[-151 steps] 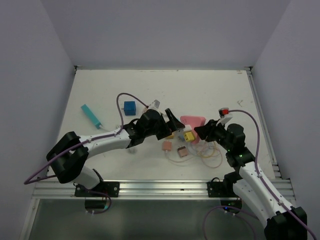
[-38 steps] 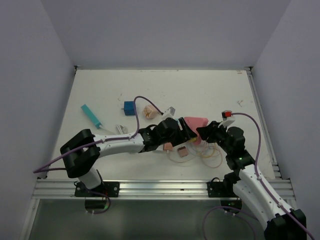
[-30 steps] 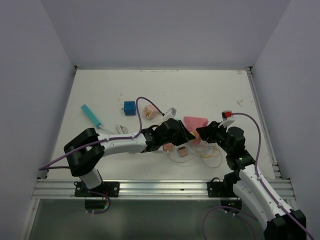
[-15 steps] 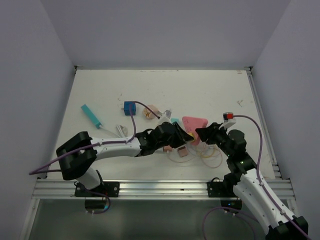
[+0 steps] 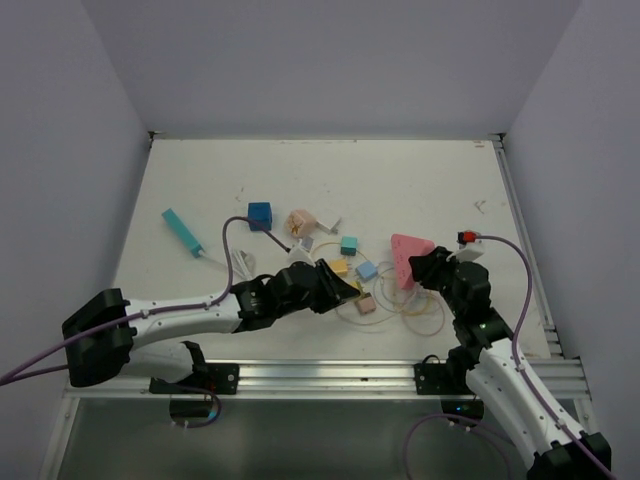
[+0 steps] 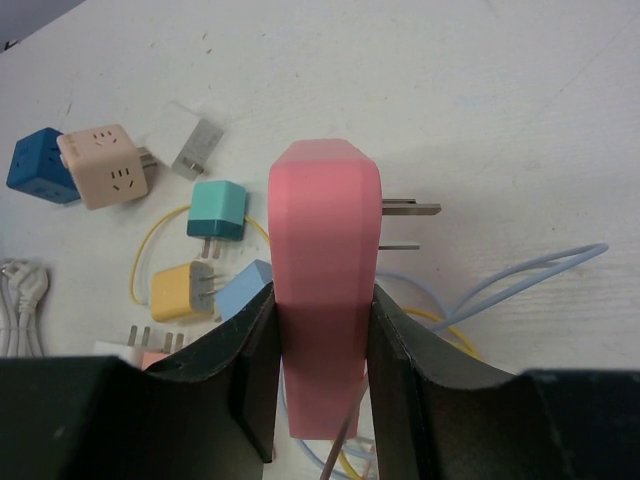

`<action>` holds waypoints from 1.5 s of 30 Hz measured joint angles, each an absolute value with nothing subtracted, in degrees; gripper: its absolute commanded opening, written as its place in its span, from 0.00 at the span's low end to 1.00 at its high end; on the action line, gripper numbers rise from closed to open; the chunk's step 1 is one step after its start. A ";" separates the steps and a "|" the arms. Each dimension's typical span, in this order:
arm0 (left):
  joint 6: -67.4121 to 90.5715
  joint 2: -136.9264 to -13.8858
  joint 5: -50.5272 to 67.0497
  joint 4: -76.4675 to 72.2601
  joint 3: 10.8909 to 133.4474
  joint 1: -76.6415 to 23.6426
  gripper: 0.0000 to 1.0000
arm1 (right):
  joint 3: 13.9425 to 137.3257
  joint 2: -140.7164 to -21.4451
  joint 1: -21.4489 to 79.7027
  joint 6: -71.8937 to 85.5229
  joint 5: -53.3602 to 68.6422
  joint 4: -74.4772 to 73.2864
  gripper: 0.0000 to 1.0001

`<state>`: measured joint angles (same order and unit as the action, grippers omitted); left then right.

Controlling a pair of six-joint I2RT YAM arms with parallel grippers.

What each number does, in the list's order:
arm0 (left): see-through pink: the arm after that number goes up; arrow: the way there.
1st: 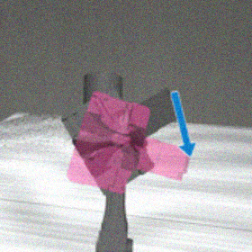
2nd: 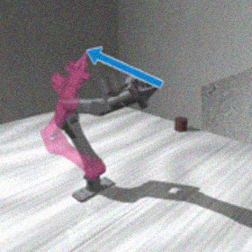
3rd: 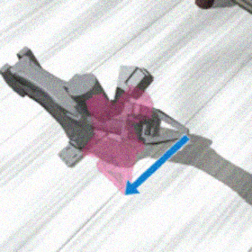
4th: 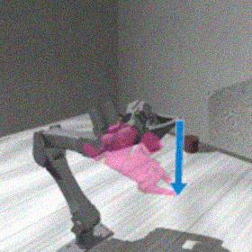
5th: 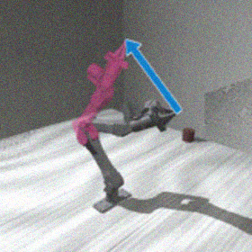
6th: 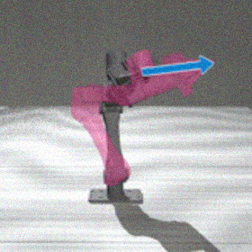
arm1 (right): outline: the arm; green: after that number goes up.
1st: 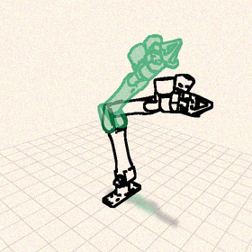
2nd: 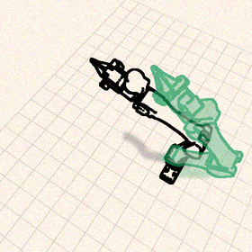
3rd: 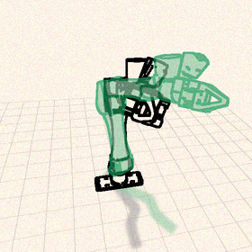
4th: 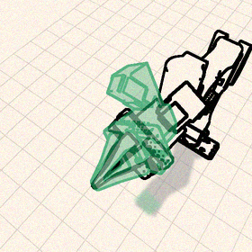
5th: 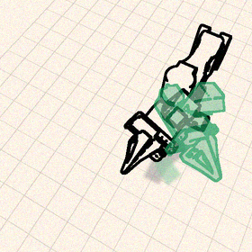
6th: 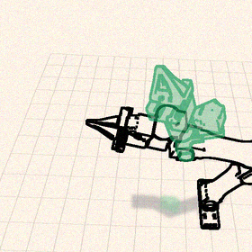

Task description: Pull the plug off the socket

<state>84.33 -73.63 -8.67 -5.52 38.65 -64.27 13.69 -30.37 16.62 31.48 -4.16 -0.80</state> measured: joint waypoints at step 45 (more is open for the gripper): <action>60.51 -68.34 -9.61 8.93 35.38 -51.40 1.00 | 27.40 -74.78 13.78 37.19 5.06 24.43 0.00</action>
<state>60.51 -68.34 -9.61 8.93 35.38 -51.40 27.40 -74.78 13.78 37.19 5.06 24.43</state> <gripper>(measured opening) 0.993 0.378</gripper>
